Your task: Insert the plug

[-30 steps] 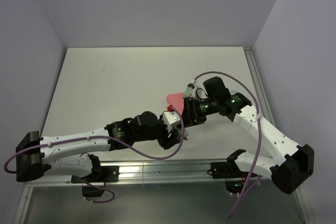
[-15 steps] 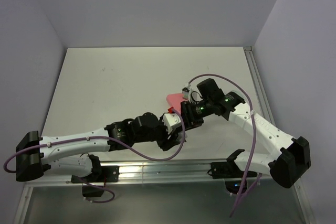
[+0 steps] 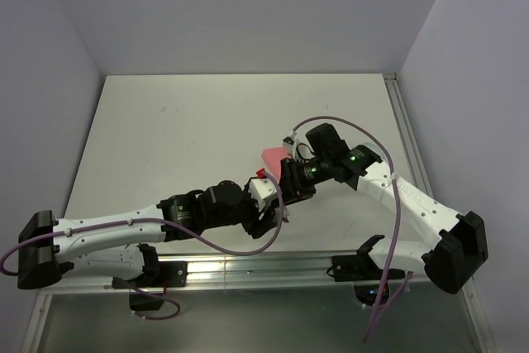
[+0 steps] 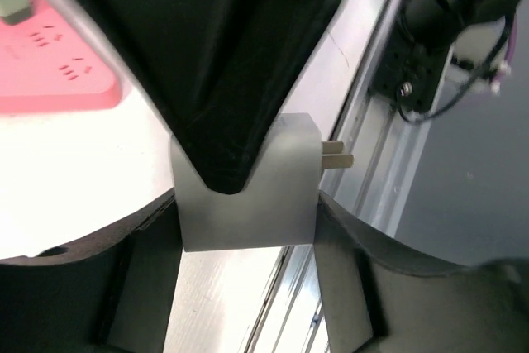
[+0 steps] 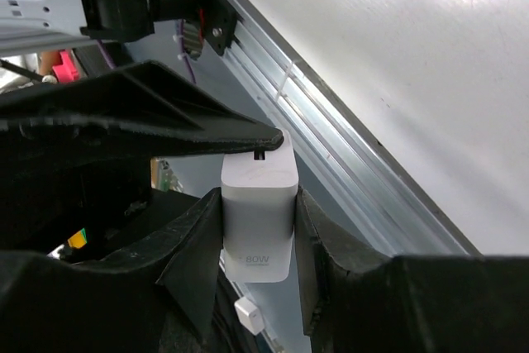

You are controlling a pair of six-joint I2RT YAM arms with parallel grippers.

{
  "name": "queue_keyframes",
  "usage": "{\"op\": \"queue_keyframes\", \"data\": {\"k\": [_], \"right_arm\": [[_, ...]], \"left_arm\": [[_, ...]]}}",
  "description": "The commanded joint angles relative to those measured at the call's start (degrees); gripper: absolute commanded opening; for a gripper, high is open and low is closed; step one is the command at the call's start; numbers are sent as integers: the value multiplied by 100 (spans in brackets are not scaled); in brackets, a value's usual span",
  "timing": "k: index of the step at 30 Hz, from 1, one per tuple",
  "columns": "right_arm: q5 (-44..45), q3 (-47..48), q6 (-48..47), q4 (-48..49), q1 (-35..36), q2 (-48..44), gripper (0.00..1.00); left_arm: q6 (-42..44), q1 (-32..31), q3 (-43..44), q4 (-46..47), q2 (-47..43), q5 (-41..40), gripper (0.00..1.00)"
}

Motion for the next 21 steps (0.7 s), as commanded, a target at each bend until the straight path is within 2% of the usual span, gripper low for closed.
{"op": "queue_keyframes", "data": {"k": [1,2,3,6,9,12,14,18,21], "right_arm": [[472,-29,250,370,110,-336,0],[561,-64,321,553,101,-397,0],[710,-73,365,633,101,-520,0],[1272,-161,549,1045,-48,-810,0],[2070,-380,655,1650,-171,-1231,0],[2511,-758,786,2372,-224,-1557,0],[2479,-829,813,2532,-268,-1611,0],[2679,-1118,1129,3426,-303,-2477,0],[3286,-1382,1437,3858,-303,-3111,0]], "left_arm": [[-289,121,-138,922,-579,-618,65],[-455,243,-209,1002,-676,-680,78],[-544,340,-288,1064,-790,-829,80],[-1018,718,-649,1337,-1396,-1223,84],[-1703,1148,-939,1443,-2038,-1586,83],[-2065,1667,-1001,1539,-2294,-1061,85],[-2161,1930,-957,1670,-2242,-255,86],[-2732,2178,-1044,2109,-1970,654,87],[-3391,2248,-1448,3136,-1908,1006,88]]}}
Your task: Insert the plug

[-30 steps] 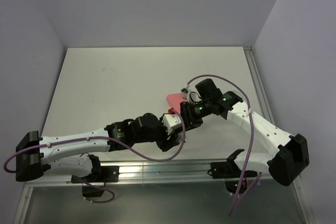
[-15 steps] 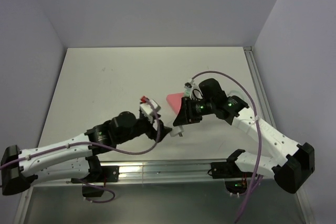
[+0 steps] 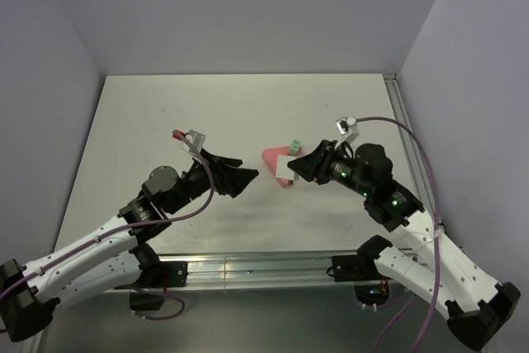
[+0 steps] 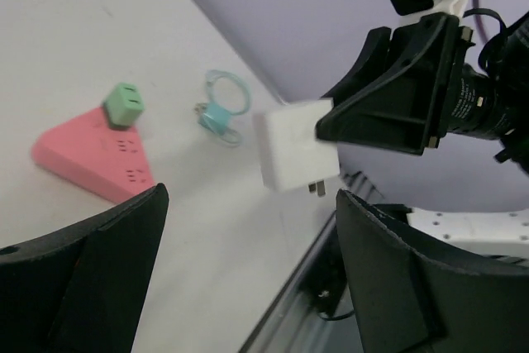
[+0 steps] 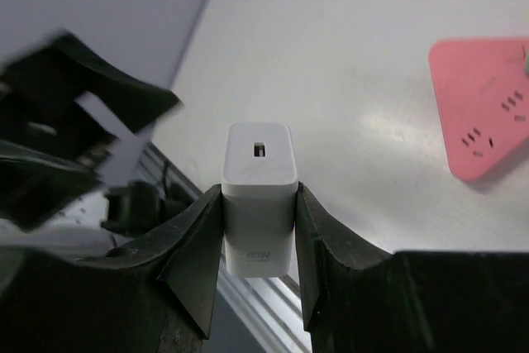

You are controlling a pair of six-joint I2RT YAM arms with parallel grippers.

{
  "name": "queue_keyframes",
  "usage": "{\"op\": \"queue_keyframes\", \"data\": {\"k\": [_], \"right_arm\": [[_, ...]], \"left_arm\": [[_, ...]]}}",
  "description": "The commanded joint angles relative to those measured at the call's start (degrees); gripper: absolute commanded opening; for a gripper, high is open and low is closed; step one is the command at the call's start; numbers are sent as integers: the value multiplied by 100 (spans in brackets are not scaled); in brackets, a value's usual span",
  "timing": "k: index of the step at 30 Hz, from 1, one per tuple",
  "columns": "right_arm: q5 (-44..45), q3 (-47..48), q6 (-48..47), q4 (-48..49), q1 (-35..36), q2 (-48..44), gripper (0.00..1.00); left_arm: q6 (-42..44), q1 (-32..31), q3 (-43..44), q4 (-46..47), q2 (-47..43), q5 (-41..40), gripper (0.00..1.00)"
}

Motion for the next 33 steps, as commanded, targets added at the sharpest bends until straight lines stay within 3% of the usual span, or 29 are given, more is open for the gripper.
{"op": "queue_keyframes", "data": {"k": [1,5,10,14,33], "right_arm": [[762,-167,597,1354,-30,-803,0],[589,-527,889,1873,-21,-1094,0],[333,-809,1100,2374,-21,-1200,0],[192,-1029,1328,2892,-21,-1392,0],[-19,-1267,2014,4018,14,-1094,0]], "left_arm": [[-1118,87,-506,1652,9,834,88],[-1542,95,-755,2737,88,834,100],[-1910,104,-412,3362,738,1256,99],[-2184,104,-535,4486,1055,1318,99],[-2289,-19,115,4936,2083,1555,76]]}}
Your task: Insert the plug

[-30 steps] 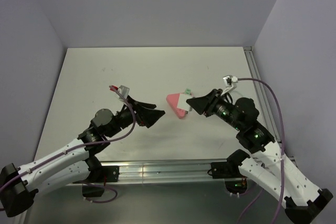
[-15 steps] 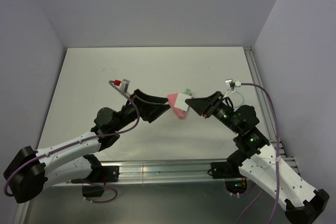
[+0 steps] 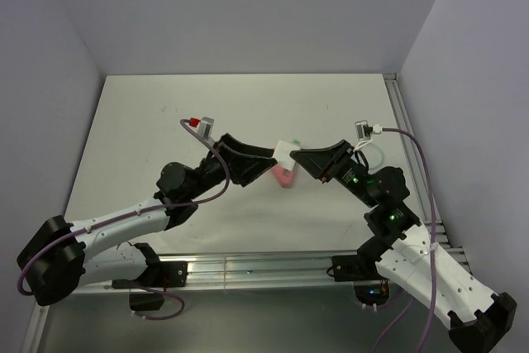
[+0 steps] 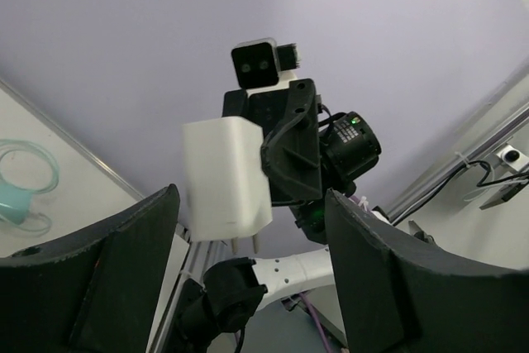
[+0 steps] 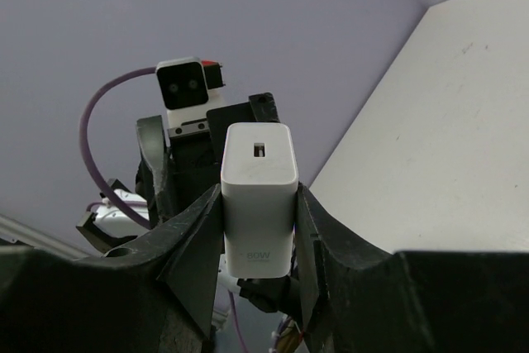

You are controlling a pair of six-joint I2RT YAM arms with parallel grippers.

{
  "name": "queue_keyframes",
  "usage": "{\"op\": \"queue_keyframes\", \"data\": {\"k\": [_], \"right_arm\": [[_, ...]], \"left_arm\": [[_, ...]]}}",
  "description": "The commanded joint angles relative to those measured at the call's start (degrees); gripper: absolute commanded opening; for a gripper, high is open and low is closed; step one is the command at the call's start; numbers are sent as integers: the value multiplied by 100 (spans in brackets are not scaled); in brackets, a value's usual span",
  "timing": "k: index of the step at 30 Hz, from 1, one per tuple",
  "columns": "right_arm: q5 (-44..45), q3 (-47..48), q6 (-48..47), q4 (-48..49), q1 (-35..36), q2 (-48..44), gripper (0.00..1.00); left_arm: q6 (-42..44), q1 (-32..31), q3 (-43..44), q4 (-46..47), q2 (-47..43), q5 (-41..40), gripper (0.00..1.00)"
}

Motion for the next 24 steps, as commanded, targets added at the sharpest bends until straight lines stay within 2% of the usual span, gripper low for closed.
{"op": "queue_keyframes", "data": {"k": [1,4,11,14,19,23,24], "right_arm": [[-10,54,87,635,14,31,0],[77,-16,122,740,32,40,0],[218,-69,174,986,93,66,0],[288,-96,157,1004,119,67,0],[289,-122,122,1066,172,75,0],[157,-87,43,1040,234,128,0],[96,-9,17,987,242,145,0]], "left_arm": [[-97,-41,328,440,88,143,74],[-168,-67,415,529,211,231,68],[-194,-146,459,520,325,213,68],[-212,-146,451,520,326,213,62],[-282,-146,503,476,343,205,41],[-238,-146,652,195,352,240,29],[-221,-146,661,160,326,240,17]]}}
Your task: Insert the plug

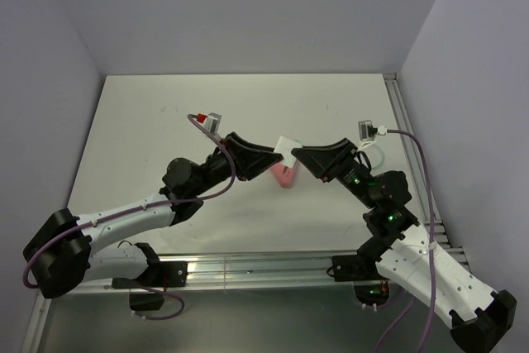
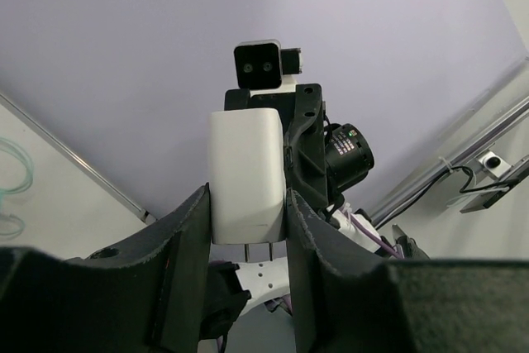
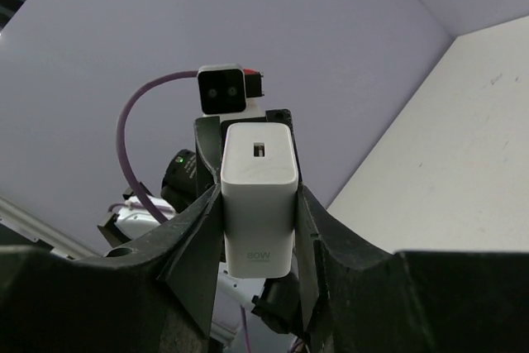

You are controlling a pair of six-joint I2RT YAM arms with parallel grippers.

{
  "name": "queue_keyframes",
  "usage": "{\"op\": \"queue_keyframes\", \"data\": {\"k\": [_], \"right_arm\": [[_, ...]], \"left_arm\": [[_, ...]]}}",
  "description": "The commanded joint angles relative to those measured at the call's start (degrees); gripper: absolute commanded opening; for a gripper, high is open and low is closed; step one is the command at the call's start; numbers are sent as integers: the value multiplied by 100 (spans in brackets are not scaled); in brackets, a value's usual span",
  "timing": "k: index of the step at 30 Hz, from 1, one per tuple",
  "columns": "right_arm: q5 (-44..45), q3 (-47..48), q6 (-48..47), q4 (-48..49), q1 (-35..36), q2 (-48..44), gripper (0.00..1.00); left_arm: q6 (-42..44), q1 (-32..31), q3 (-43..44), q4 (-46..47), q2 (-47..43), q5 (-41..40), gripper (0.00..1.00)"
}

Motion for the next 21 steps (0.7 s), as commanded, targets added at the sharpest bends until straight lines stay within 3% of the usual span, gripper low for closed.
{"op": "queue_keyframes", "data": {"k": [1,2,3,4,6,7,8,11,17,20,21], "right_arm": [[-136,191,-136,179,79,95,0],[-389,287,-355,-127,87,139,0],[-505,541,-487,-330,79,183,3],[-593,691,-636,-593,79,271,19],[-664,1094,-1094,-1402,79,341,37],[-647,1219,-1226,-1683,79,403,51],[-655,1342,-1497,-2182,79,447,54],[-997,1694,-1937,-2773,70,588,56],[-1780,1923,-2500,-3512,70,738,58],[-2279,1931,-2790,-3715,35,597,54],[-2368,1940,-2887,-3803,35,579,49]], "left_arm": [[50,-41,327,3,-48,192,9],[76,-33,379,-242,-127,209,1],[181,-32,406,-427,-180,218,1],[252,-15,424,-603,-241,236,1],[532,11,546,-1354,-408,315,1],[647,46,643,-1648,-452,445,1],[770,64,757,-1885,-487,603,1],[1183,222,950,-2835,-523,1228,0],[1921,503,855,-4277,-1241,1501,0],[2211,705,933,-5039,-1550,1772,0],[2256,749,960,-5182,-1577,1904,0]]}}
